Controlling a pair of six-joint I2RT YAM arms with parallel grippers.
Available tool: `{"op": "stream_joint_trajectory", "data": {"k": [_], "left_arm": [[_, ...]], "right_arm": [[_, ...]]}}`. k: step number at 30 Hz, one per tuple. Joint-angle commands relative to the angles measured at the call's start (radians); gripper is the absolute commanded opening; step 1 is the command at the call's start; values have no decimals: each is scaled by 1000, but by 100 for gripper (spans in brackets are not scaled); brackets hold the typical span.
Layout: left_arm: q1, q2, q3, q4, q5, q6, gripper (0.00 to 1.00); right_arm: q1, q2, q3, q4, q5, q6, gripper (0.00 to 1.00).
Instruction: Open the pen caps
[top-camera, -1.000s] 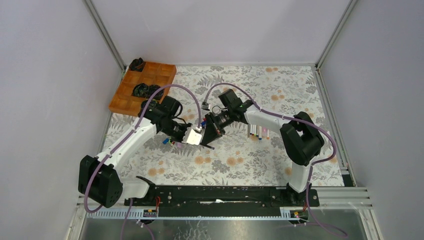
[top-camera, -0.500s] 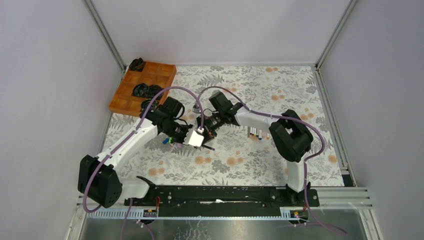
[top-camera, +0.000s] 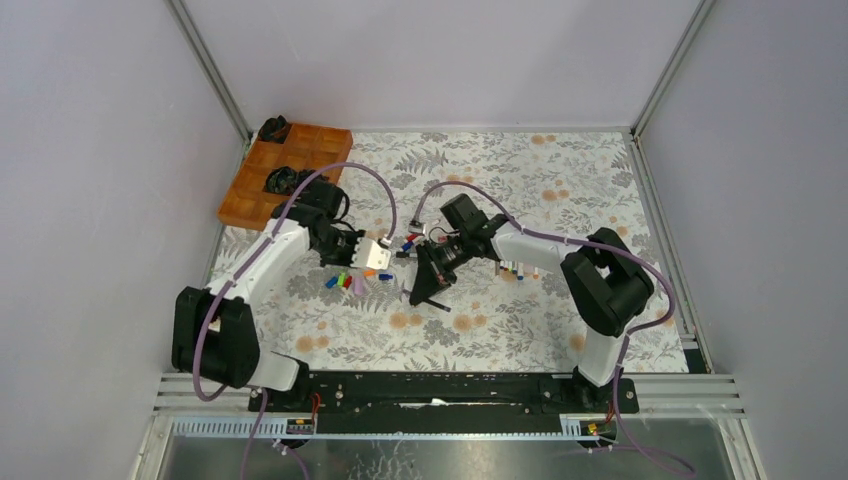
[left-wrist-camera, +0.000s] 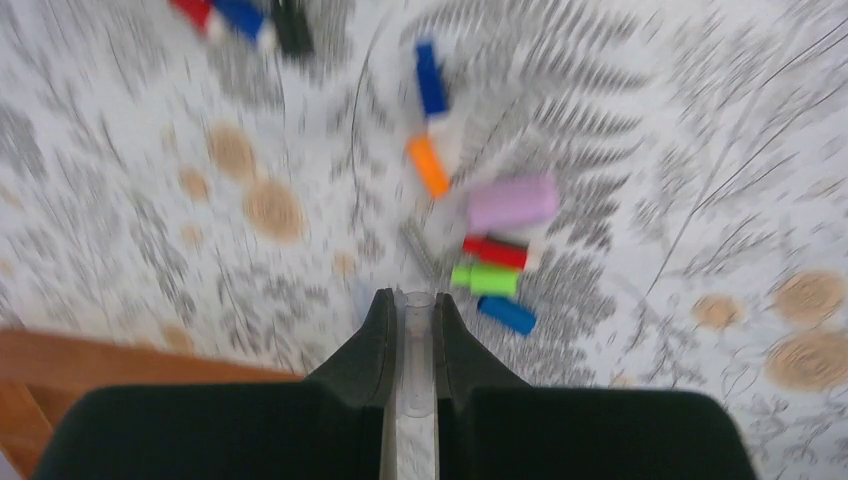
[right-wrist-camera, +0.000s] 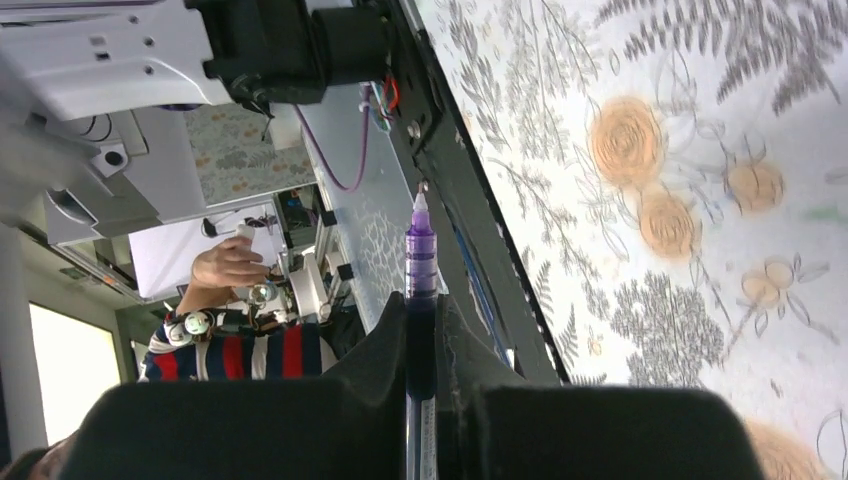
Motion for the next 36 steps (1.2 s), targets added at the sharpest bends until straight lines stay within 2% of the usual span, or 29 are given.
{"op": "stream_joint_trajectory", "data": {"k": [1, 4, 6, 8, 10, 13, 15, 18, 23, 28, 32, 35, 36], "left_arm": [[78, 40, 22, 99, -166, 20, 0], [84, 53, 7, 166, -180, -61, 0], [84, 71, 5, 199, -158, -137, 0], [84, 96, 1, 236, -139, -227, 0], [82, 126, 2, 256, -118, -312, 0], [83, 168, -5, 263, -84, -405, 6], [82, 184, -21, 274, -64, -440, 9], [82, 214, -33, 315, -77, -510, 8], [82, 271, -17, 329, -104, -596, 9], [81, 301, -2, 313, -110, -640, 10], [70, 317, 9, 290, -126, -667, 19], [61, 315, 4, 283, -140, -668, 25], [57, 315, 4, 279, -144, -669, 30]], "right_arm": [[-21, -90, -56, -98, 27, -50, 0], [-59, -119, -76, -101, 64, -55, 0], [-103, -141, -70, -132, 160, -69, 0], [-144, -153, -55, -167, 346, -71, 0], [-163, -162, -40, -202, 603, -68, 0], [-164, -163, -49, -189, 899, -44, 0], [-165, -155, -65, -149, 1015, -26, 0], [-164, -126, -71, -101, 1141, -2, 0], [-165, -85, -76, -50, 1288, 30, 0], [-164, -44, -90, -11, 1357, 49, 0], [-164, -1, -83, -9, 1375, 67, 0], [-163, 7, -94, -8, 1384, 77, 8], [-164, 7, -101, -8, 1387, 79, 11]]}}
